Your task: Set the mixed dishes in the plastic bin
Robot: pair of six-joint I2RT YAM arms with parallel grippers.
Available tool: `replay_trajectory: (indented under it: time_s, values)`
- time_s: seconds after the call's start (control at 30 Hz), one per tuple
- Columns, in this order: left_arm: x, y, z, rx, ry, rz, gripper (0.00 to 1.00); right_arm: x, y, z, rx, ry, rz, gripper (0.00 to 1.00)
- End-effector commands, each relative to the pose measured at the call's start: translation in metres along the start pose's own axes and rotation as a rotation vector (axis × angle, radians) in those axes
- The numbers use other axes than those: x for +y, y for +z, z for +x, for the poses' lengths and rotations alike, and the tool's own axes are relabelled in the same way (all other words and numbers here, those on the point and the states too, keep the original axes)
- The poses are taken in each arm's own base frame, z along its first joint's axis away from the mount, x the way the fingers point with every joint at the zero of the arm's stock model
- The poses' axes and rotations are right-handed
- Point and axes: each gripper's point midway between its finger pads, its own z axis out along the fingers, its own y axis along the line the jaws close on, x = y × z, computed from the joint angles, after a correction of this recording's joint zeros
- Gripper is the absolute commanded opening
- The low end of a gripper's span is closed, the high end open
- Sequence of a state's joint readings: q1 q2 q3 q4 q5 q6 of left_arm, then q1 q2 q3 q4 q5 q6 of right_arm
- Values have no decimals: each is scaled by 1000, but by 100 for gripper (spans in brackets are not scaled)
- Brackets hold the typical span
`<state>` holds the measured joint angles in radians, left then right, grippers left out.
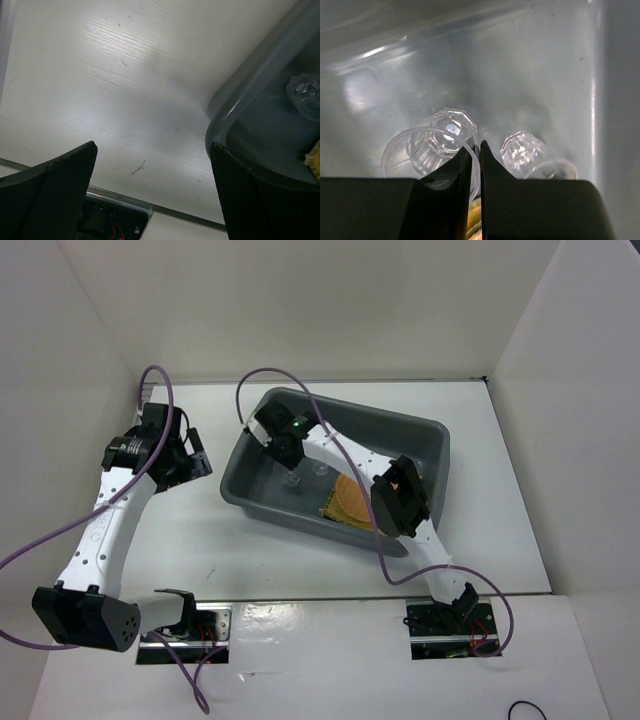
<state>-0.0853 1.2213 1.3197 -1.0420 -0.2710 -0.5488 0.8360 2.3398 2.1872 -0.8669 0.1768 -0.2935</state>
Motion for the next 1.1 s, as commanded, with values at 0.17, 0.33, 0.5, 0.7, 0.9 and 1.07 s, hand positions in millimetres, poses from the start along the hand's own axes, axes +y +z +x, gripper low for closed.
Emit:
replay_trajectory:
  time_s: [0.17, 0.33, 0.5, 0.7, 0.9, 1.07]
  values:
    - [0, -3, -5, -28, 7, 15, 100, -4, 20, 16, 17, 29, -226, 0]
    - [-1, -5, -8, -36, 5, 19, 100, 0, 17, 16, 18, 21, -254, 10]
    - [-1, -5, -8, -36, 5, 19, 100, 0, 12, 17, 18, 21, -254, 19]
    - [-1, -3, -7, -28, 7, 15, 100, -9, -6, 7, -13, 39, -222, 49]
    - [-5, 0, -10, -23, 26, 25, 100, -55, -69, -40, -192, 81, -92, 63]
    - [-23, 1, -26, -64, 72, 109, 100, -144, -134, -33, -293, 219, 72, 0]
